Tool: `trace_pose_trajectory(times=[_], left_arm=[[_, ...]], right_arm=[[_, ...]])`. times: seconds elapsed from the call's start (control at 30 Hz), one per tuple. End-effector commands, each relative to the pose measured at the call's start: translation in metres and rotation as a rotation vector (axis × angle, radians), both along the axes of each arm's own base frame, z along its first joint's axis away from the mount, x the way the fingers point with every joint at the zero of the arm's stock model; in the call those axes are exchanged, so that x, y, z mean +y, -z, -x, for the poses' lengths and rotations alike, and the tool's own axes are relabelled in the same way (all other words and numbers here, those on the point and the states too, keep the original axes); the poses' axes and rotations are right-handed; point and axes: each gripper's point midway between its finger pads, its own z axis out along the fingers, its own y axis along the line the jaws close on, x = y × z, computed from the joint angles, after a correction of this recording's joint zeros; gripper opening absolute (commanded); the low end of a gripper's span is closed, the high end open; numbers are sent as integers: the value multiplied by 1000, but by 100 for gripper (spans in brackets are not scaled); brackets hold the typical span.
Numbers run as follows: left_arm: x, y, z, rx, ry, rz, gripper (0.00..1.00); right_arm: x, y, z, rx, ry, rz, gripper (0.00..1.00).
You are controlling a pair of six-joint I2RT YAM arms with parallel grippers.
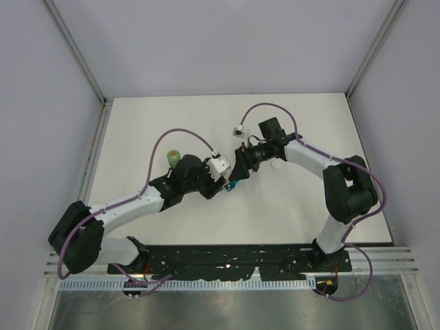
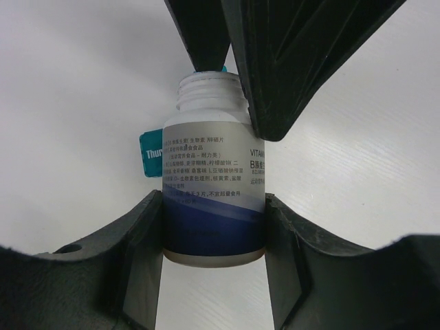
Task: Sort the pills into containers
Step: Pour the pill into the pill container.
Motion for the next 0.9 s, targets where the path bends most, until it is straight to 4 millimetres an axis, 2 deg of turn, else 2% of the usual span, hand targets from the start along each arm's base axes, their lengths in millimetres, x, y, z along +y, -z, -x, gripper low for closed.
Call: trace_pose_trajectory(times=[0.0, 0.37, 0.6, 0.87], left_arm=[[-12, -31, -8, -81, 14, 98, 0], [-11, -29, -9, -84, 8, 97, 0], [-11, -22, -12, -66, -2, 70, 0], [-11, -17, -14, -47, -9, 47, 0]], right_arm=[[19, -28, -2, -56, -53, -81, 77], [29, -44, 14, -45, -120, -138, 70], [25, -56, 19, -74, -121, -137, 65], [20, -70, 25, -117, -125, -132, 65]])
